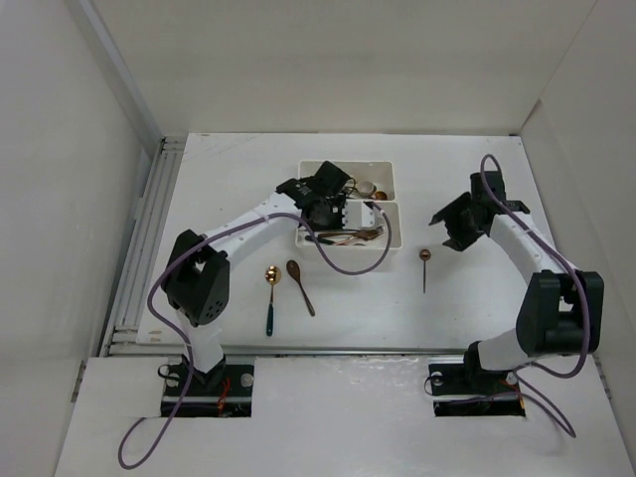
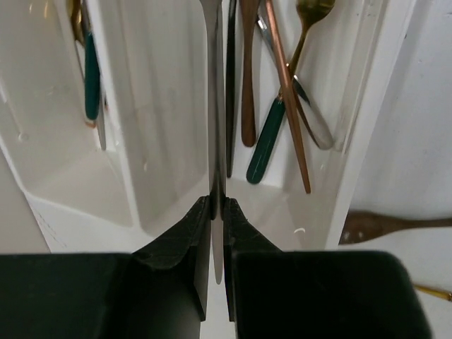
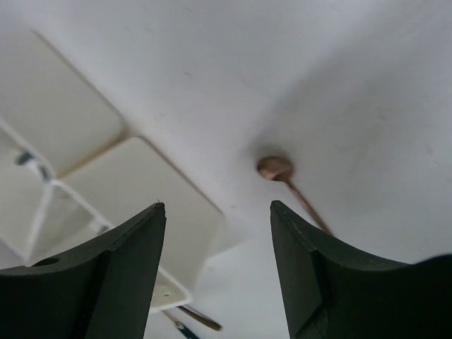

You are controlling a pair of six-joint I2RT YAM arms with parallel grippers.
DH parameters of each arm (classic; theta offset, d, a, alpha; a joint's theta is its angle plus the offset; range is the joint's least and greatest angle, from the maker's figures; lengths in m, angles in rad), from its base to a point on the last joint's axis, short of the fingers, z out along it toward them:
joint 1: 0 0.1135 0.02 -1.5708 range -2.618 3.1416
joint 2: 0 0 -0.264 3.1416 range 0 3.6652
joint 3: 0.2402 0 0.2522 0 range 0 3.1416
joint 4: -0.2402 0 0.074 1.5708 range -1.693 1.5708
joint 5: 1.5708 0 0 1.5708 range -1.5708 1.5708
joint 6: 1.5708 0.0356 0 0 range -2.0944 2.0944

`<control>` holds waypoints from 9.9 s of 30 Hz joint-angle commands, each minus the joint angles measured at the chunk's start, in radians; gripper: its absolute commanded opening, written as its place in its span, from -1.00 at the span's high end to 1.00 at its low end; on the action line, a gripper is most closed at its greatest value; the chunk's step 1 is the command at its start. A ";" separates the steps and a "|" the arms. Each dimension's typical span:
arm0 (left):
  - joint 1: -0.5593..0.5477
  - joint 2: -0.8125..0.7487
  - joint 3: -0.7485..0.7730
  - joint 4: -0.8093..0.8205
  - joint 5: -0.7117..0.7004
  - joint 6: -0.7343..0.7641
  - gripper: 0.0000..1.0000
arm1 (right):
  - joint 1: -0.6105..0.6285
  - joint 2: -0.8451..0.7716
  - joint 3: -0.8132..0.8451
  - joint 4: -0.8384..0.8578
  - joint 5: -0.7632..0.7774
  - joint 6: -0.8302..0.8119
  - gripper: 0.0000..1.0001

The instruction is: Sort the eating utensils into containers

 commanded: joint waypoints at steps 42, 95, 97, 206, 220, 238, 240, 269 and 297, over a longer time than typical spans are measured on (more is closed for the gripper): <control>0.520 -0.295 -0.118 -0.027 -0.037 -0.885 -0.21 | 0.161 0.238 -0.084 -0.116 0.217 -0.270 1.00; 0.540 -0.330 -0.329 -0.036 0.025 -0.827 -0.19 | 0.305 -0.078 0.300 -0.121 0.387 0.108 1.00; 0.488 -0.342 -0.369 -0.065 0.093 -0.764 -0.19 | 0.377 -0.078 0.280 -0.008 0.387 0.208 1.00; 0.094 0.293 0.430 0.292 -0.215 -0.123 1.00 | 0.249 -0.137 0.240 0.263 0.579 -0.061 -0.02; 0.075 0.224 0.384 0.312 -0.215 -0.303 -0.99 | 0.229 -0.224 0.227 0.252 0.583 -0.153 -0.04; 0.313 -0.167 -0.228 -0.018 0.041 -1.368 -0.75 | 0.344 -0.203 0.292 0.117 0.652 -0.143 -0.04; 0.313 -0.178 -0.296 -0.018 0.064 -1.368 -0.56 | 0.353 -0.227 0.272 0.096 0.678 -0.115 -0.04; 0.086 -0.269 -0.645 0.065 0.047 -1.428 -0.70 | 0.445 -0.658 0.114 -0.251 0.829 0.152 -0.07; 0.013 -0.140 -0.659 0.100 -0.020 -1.460 0.95 | 0.465 -0.727 0.195 -0.366 0.991 0.176 -0.07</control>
